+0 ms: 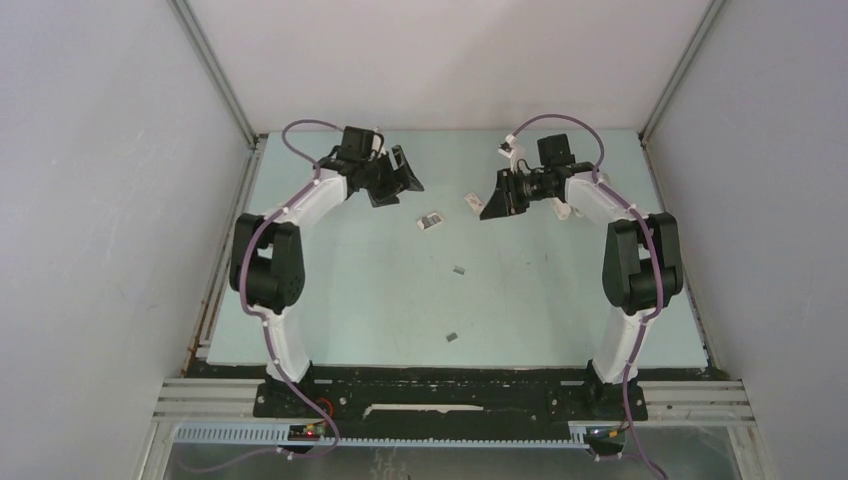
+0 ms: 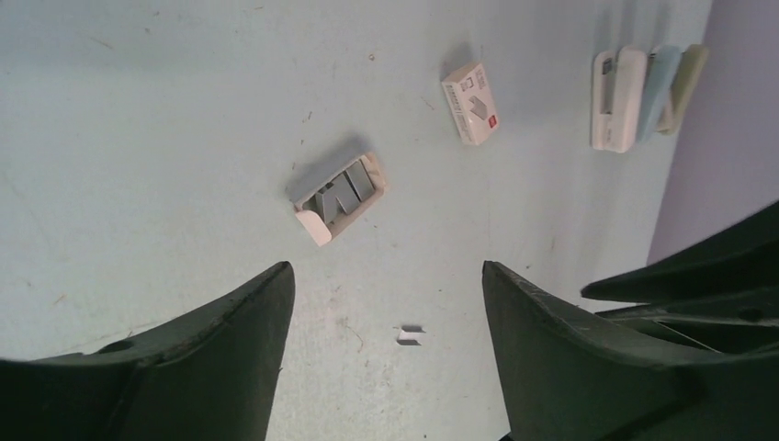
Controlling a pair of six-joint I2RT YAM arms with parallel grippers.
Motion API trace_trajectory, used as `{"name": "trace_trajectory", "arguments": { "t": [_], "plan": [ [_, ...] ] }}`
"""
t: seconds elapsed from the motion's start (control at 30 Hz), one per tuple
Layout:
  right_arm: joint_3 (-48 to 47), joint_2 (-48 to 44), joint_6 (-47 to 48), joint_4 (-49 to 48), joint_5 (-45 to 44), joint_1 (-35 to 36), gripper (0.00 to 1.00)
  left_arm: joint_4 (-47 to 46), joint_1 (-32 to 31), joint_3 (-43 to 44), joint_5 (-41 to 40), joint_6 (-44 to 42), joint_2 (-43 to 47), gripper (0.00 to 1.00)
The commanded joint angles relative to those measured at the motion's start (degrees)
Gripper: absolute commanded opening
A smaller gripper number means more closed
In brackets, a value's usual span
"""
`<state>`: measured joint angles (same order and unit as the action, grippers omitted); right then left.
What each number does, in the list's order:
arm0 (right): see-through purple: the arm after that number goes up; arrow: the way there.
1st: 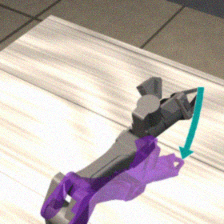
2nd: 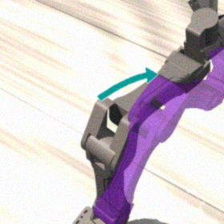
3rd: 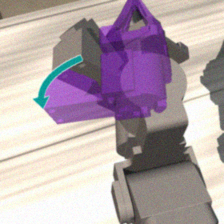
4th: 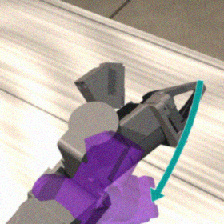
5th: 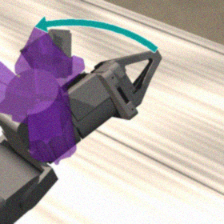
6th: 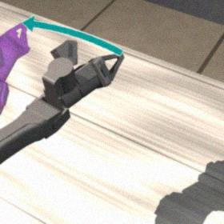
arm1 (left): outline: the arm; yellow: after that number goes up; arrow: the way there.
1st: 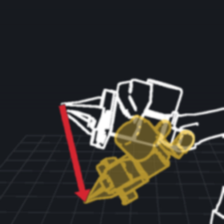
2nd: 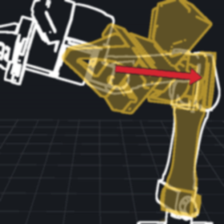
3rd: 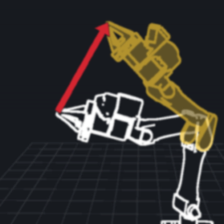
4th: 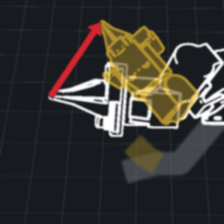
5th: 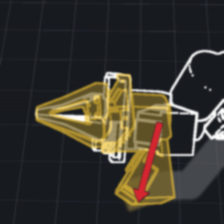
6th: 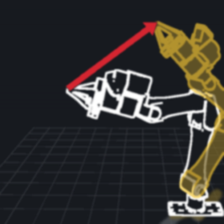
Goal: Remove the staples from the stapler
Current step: Adjust the staple box at the center of the board.
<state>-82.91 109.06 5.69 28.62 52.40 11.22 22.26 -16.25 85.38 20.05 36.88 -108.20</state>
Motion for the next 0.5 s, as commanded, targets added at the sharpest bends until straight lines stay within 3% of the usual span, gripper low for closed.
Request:
{"name": "trace_trajectory", "arguments": {
  "t": [0.0, 0.23, 0.47],
  "plan": [
    [-0.41, -2.86, -0.70, -3.49, 2.93, -1.29, 0.32, 7.81, -0.65, 9.28, -2.17, -3.75, -5.01, 0.77],
    [0.67, -2.75, -1.62, -4.68, 4.62, -1.28, 0.31, 11.63, -0.64, 20.61, -0.42, -3.75, -14.38, 0.52],
    [0.82, -2.27, -2.28, -5.24, 5.29, -1.30, 0.31, 15.60, -0.64, 28.94, 1.87, -2.20, -22.03, 0.35]
  ]
}}
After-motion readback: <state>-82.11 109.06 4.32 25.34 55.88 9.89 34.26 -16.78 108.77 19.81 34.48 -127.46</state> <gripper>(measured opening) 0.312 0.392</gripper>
